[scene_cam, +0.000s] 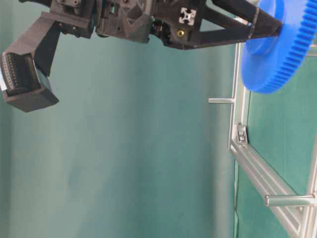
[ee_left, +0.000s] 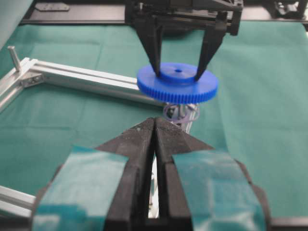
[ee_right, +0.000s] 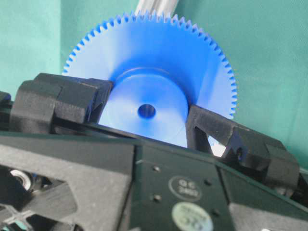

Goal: Find the location of the shaft and insert the gear.
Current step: 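Carry the gear left toward the frame's corner shaft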

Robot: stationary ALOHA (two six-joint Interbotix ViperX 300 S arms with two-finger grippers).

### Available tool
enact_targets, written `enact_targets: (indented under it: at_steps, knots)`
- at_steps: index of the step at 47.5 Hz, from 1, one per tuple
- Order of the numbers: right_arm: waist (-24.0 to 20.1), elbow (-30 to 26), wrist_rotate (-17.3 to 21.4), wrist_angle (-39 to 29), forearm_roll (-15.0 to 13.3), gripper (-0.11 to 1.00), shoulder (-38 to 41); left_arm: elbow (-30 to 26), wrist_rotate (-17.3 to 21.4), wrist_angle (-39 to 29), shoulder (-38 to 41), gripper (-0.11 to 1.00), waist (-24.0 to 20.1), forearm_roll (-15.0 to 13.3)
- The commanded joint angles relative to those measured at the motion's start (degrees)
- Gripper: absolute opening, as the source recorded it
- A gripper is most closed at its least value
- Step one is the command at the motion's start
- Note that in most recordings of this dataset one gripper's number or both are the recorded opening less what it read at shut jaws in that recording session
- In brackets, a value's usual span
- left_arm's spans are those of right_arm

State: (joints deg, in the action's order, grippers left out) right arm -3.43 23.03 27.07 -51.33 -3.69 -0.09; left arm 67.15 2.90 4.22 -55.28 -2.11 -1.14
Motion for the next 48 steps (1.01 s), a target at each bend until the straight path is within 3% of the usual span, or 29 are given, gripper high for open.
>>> enact_targets:
  at_steps: [1,37,48]
  knots:
    - [0.1,-1.3,-0.1,0.5,-0.1,0.69,-0.7,-0.9,0.0,0.4,0.5,0.02,-0.2,-0.1]
    - [-4.1,-2.8,0.2,5.5,1.2,0.69,0.5,-0.9,0.0,0.2,0.4,0.02,-0.2,-0.1]
    - [-3.9,-3.1,0.0,5.6,-0.8,0.69,1.3,-0.9,0.0,0.2,0.4,0.02,-0.2,-0.1]
